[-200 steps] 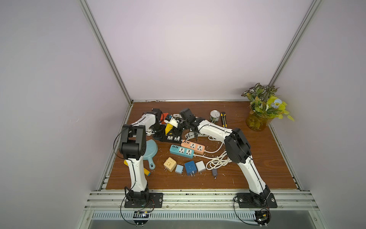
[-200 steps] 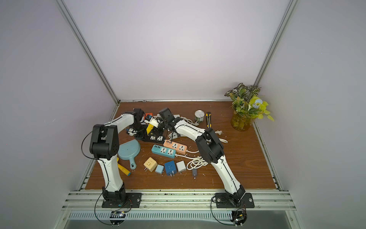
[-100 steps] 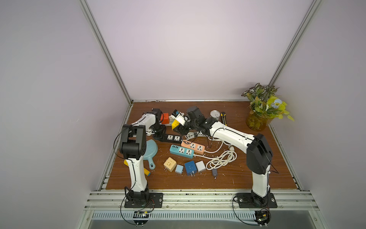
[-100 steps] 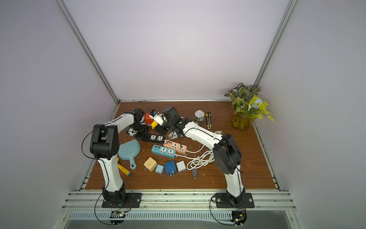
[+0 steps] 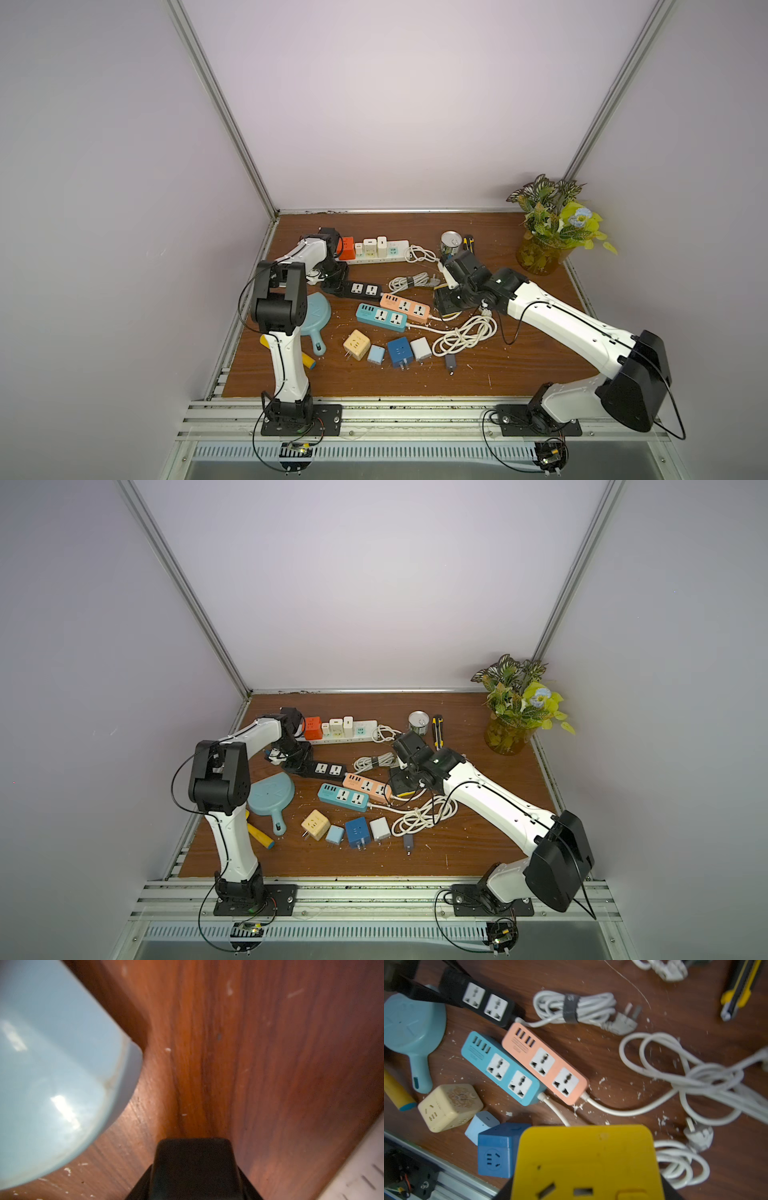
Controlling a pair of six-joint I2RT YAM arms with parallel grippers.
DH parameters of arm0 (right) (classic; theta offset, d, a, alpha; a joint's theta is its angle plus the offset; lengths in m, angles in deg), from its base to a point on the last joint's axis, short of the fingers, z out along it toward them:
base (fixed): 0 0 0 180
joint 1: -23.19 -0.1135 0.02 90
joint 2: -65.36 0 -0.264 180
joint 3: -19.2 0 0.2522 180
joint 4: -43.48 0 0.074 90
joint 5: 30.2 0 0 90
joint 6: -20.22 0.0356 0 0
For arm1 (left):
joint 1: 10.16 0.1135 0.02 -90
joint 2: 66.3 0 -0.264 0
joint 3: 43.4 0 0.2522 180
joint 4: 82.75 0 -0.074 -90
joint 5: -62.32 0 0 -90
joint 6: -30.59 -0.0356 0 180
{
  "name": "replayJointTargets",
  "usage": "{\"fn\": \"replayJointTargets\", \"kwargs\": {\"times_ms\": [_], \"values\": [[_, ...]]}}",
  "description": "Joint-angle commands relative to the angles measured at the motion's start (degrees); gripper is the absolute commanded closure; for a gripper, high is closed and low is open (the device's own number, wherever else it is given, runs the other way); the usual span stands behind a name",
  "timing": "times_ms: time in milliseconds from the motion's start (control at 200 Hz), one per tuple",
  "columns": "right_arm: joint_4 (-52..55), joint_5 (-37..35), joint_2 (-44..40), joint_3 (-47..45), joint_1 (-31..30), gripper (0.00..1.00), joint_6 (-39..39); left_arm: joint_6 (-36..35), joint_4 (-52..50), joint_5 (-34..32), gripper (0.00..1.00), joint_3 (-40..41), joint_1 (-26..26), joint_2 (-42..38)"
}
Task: Pull the plug off the socket
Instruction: Place the plug at the center of the board.
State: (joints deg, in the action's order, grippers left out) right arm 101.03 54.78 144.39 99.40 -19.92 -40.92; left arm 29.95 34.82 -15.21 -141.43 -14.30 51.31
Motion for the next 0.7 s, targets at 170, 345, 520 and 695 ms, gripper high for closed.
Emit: {"fn": "replayJointTargets", "kwargs": {"times_ms": [170,345,520,695], "values": [[12.50,7.22,-2.95,-7.51,4.02,0.95,11.99,-1.27,-1.06,-4.47,0.22,2.71,-0.52,3.70],[12.46,12.35,-5.91,-13.85,7.97,0.95,14.01,-1.63,-1.08,-3.97,0.15,2.71,-0.52,3.10],[13.51,13.69,-9.44,-17.64,11.30,0.96,16.65,-2.03,-1.06,-3.62,0.12,2.72,-0.73,2.06],[11.34,17.15,-11.49,-23.02,14.17,0.95,19.41,-2.00,-1.07,-3.25,0.11,2.62,-1.09,0.71]]}}
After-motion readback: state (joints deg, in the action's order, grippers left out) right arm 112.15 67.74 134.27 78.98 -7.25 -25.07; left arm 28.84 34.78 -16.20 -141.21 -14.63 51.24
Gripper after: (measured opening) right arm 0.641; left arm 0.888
